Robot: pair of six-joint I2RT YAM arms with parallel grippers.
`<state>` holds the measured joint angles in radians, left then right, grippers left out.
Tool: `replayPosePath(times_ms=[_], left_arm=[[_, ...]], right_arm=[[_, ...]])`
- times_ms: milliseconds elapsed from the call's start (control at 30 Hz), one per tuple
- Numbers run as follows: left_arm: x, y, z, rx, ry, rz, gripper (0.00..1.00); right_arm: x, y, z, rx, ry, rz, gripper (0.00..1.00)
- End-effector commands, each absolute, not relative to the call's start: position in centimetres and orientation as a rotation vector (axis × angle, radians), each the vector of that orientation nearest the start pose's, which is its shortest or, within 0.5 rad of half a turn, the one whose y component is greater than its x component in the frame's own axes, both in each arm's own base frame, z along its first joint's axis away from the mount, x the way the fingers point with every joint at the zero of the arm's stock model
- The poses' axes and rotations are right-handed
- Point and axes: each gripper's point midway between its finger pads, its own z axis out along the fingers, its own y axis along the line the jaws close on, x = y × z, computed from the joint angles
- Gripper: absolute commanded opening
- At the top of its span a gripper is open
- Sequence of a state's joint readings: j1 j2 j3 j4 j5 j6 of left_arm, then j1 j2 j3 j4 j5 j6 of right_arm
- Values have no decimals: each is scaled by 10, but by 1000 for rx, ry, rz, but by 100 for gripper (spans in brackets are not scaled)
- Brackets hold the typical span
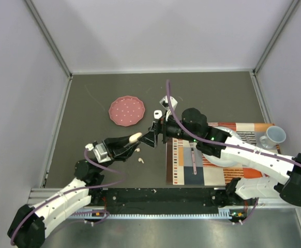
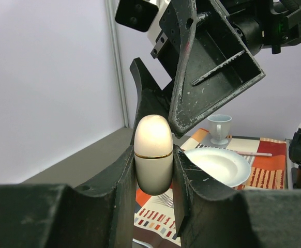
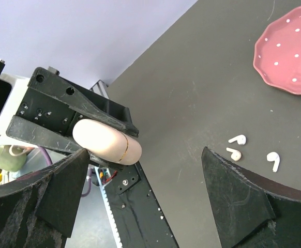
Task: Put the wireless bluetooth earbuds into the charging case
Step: Open the charging case.
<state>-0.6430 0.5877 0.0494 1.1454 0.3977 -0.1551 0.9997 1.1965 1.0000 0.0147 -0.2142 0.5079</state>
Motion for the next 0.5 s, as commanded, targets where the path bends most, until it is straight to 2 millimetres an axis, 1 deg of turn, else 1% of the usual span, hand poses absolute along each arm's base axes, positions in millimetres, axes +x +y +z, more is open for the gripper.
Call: replayPosePath(times_ms=[0,467], left_arm=[[154,-213,280,625,848,-941,0],[151,-213,288,614,829,-967,0]], right_arm=[[174,377,317,-607,1745,1267,89],[179,375,306,-611,1765,1212,89]])
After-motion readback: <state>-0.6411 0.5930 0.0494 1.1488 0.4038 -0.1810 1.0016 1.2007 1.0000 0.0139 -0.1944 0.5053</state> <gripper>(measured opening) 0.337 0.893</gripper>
